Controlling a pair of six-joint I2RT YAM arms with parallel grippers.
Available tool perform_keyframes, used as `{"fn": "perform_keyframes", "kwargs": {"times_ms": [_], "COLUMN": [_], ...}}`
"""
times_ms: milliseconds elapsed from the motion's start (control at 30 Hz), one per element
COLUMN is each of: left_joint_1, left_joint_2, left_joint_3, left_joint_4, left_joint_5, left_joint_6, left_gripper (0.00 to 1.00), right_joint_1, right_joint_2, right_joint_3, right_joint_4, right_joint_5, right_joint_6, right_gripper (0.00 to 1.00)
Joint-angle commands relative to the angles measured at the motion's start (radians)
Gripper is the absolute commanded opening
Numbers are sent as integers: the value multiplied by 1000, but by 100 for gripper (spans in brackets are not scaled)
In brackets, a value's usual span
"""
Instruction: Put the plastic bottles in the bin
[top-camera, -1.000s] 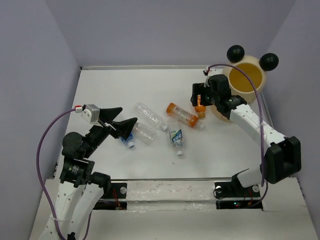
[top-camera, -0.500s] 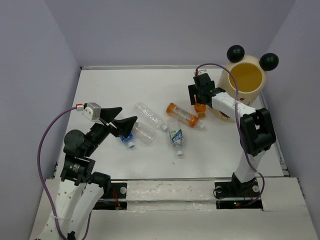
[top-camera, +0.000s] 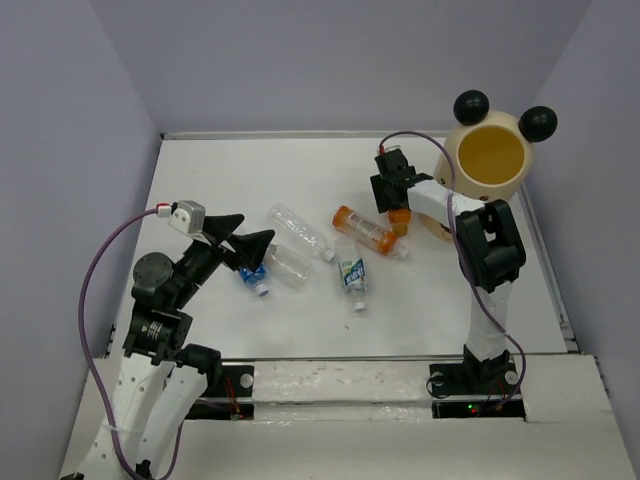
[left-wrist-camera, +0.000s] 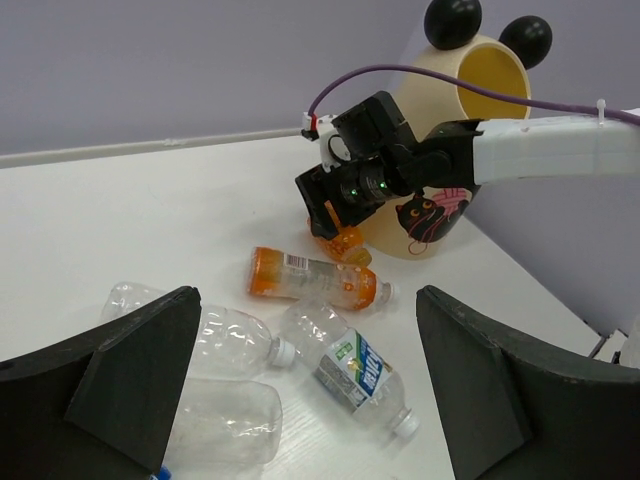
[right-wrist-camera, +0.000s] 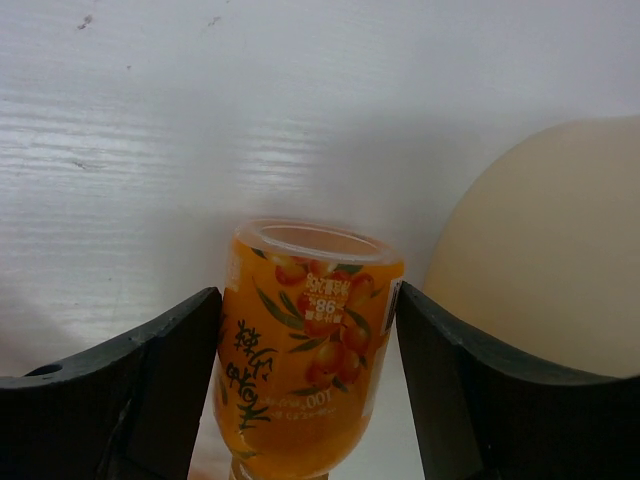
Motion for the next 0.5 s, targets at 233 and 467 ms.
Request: {"fn": "perform_keyframes", "kwargs": {"times_ms": [233,467], "left_joint_1": [18,18], "left_joint_2": [8,5], "left_joint_3": [34,34], "left_joint_4": [20,22], "left_joint_5": [16,17], "left_joint_6": [5,4], "left_gripper": [99,99], "right_joint_1": [9,21], "right_joint_2": [8,-183], "right_joint_3": [45,5], "right_joint_4": [68,128], "right_joint_5": [16,36], "right_joint_6": [-10,-42], "right_gripper": [54,41]}}
